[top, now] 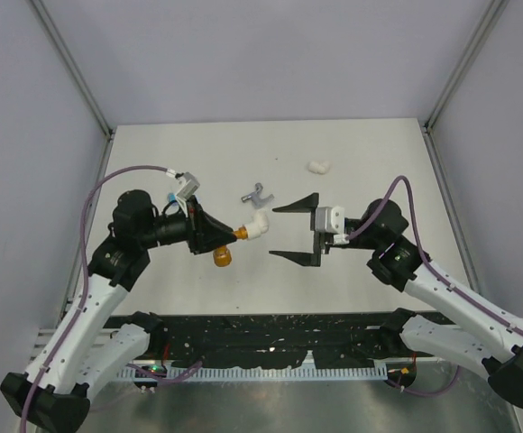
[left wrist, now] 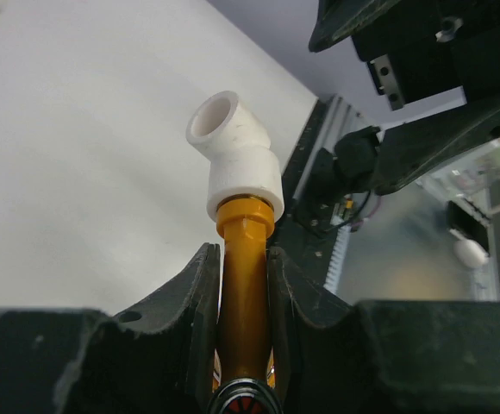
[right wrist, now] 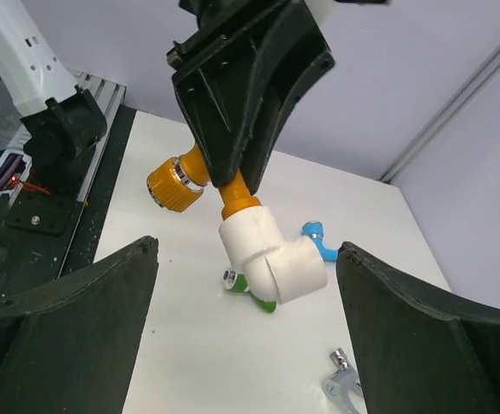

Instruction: Install the water faucets

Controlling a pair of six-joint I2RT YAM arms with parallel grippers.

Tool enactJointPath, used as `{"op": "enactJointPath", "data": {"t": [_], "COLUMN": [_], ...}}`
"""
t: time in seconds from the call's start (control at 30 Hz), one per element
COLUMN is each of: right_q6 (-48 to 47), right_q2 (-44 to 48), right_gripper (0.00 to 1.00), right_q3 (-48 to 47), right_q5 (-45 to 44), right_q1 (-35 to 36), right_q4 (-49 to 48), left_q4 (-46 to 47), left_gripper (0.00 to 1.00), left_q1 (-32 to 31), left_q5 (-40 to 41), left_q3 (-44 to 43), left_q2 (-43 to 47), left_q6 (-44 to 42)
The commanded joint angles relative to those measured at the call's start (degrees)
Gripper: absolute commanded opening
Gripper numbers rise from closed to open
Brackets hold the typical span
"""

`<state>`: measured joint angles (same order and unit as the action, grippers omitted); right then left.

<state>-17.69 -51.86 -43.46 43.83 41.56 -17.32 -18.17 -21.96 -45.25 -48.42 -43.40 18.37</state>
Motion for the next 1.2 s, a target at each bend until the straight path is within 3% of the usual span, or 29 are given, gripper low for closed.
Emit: {"op": "enactJointPath", "data": {"t": [0.0,0.5,0.7,0.83,1.0,1.17], "right_q6": [-10.6,-20.5,-17.6,-10.9,0.4,17.6], "right_q2": [1.0,-4.8,-6.2,-6.7,-8.0,-10.9], "right_gripper": [0.88,0.86,0.70,0.43,0.09,0.05], "right_q3": [0.0,-4.3,-4.8,-4.8,-5.9,-8.1], "right_q5": [3.7,2.7,4.4,6.5,5.8,-1.0], "right_q1": [0.9,4.3,4.9,4.8,4.8,4.7], "right_q4": [-0.5,7.1,5.9,1.0,-2.5,-4.7], "left_q4": [11.9,24.6,25.1,21.8,6.6,1.6], "left_gripper": [0.00,0.00,0.00,0.00,0.00,0.00], "left_q1": [0.8,0.9,0.9,0.9,0.9,0.9], "left_q5": [-14.1,-22.1,-22.0,-20.5,-13.9,-5.6], "left_q3": [-0.8,-1.8,-2.1,-2.6,-6.1,-6.6], "left_q2": [-3.5,-9.2,-9.0,-8.7,-6.0,-0.1], "left_q6": [14.3,29.3,29.4,24.7,7.9,-5.1]}}
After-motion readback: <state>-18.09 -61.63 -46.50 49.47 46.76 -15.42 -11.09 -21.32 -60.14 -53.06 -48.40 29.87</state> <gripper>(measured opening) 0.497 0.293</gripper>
